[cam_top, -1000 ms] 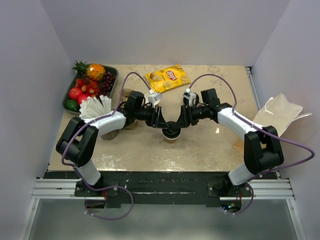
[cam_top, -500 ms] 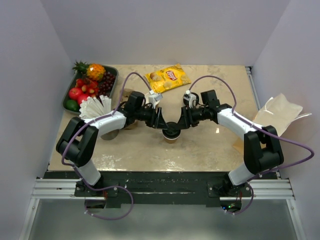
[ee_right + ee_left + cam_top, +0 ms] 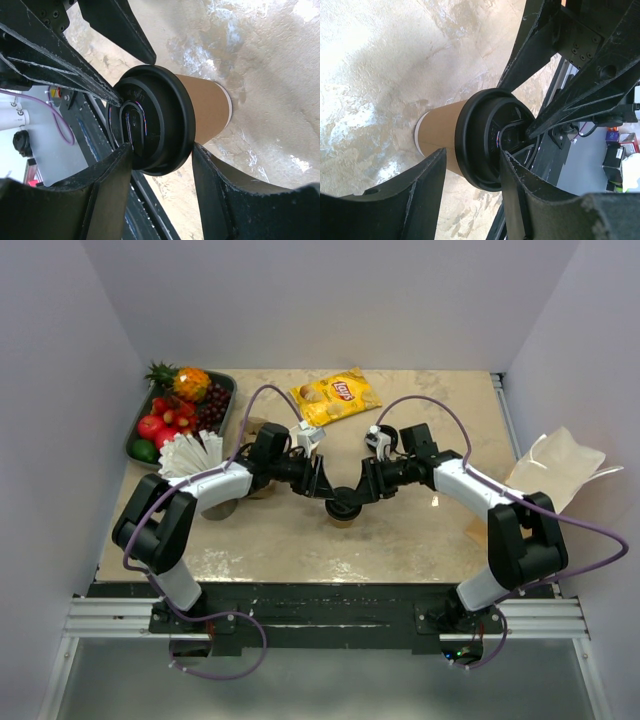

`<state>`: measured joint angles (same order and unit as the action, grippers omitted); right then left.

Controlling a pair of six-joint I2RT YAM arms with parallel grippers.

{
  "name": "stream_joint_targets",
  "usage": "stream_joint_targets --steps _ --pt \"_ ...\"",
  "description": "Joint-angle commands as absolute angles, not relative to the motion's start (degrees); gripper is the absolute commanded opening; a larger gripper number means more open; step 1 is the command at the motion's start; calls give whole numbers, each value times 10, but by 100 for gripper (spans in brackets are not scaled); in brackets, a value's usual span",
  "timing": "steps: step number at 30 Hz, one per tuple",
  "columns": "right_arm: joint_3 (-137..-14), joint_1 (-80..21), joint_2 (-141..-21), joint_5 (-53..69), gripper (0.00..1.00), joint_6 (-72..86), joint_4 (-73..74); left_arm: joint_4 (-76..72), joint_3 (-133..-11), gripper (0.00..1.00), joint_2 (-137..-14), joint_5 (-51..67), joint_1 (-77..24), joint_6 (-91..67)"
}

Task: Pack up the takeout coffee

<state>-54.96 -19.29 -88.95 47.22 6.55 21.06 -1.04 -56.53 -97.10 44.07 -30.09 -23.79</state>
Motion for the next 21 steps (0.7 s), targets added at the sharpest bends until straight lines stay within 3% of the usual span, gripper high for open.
stream_joint_targets --steps 1,21 --pt "-548 -198 -870 469 53 57 214 -16 -584 52 -963 438 -302 -221" --pt "-545 -198 -947 419 48 -17 237 38 -559 52 -987 369 -301 -194"
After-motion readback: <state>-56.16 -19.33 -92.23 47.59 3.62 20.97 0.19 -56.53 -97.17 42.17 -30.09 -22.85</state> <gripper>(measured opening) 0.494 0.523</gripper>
